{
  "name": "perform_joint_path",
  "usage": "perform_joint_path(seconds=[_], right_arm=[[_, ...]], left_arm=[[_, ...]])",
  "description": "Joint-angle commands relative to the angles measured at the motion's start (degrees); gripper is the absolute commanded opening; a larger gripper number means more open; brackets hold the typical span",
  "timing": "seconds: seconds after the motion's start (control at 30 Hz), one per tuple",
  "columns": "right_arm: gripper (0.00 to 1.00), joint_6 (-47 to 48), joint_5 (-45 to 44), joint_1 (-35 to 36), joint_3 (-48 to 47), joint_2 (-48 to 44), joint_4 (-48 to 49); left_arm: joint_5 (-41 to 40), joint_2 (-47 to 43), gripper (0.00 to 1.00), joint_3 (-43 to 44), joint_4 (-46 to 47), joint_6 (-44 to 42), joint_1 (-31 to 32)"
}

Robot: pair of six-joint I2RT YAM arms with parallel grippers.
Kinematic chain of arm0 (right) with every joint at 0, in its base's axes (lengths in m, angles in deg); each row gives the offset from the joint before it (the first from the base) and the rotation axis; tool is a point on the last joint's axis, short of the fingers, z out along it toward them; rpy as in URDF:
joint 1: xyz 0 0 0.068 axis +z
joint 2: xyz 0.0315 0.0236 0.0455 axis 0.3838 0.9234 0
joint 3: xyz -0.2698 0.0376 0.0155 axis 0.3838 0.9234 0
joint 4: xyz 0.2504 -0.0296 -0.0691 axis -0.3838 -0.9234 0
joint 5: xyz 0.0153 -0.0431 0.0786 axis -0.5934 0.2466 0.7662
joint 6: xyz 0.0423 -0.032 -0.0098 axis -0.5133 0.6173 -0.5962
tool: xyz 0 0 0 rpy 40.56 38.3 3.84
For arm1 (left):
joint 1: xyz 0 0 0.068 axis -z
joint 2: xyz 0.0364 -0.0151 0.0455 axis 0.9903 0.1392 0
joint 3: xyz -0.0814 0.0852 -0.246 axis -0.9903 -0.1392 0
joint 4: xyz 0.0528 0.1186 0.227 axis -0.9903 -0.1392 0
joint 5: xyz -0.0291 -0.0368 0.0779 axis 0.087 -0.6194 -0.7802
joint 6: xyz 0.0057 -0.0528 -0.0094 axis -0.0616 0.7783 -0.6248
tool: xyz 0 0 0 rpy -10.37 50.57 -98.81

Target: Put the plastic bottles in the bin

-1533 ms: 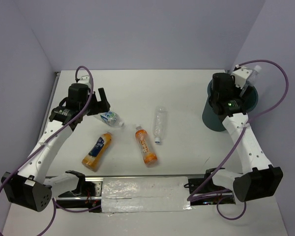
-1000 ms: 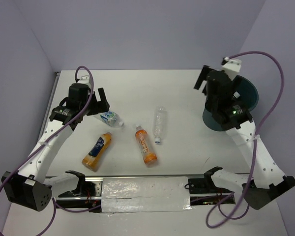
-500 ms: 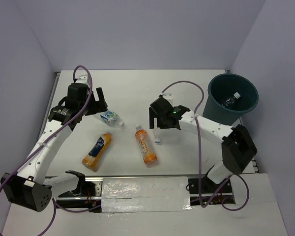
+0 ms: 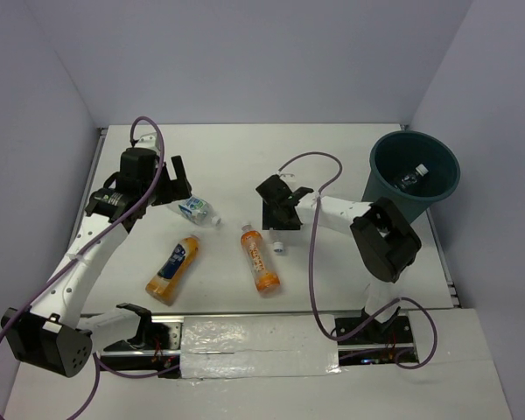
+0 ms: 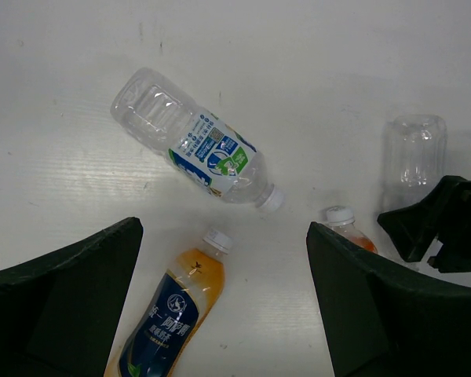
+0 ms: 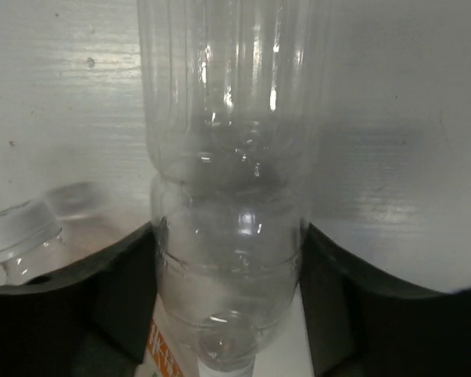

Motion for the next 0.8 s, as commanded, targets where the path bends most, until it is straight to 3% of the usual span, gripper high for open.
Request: perform_joint_path(seconds=[0.0, 0.1, 0.33, 0.5, 0.77], right_arm=[[0.57, -1.9, -2.3, -0.9, -3.2, -1.6, 0.7], [0.42, -0.6, -7.8, -1.0, -5.2, -8.3, -3.8], [0.42, 8.4, -22.3, -5.7, -16.9, -25.9, -13.0], [0.46, 14.0, -26.5, -21.8, -17.5, -34.7, -10.4], [0.49, 18.4, -32.0, -36.9, -17.6, -34.6, -1.8]], left_arm=[[0.2, -1.7, 0.99, 0.7, 0.6, -0.2, 0.0], [0.1, -1.8, 0.99, 0.8, 0.6, -0.4, 0.0], [1.2, -0.9, 0.99, 0.7, 1.7, 0.1, 0.0], [2.0, -1.0, 0.99, 0.2, 2.4, 0.2, 0.0], [2.6, -0.5, 0.99, 0.9, 2.8, 0.1, 0.0]])
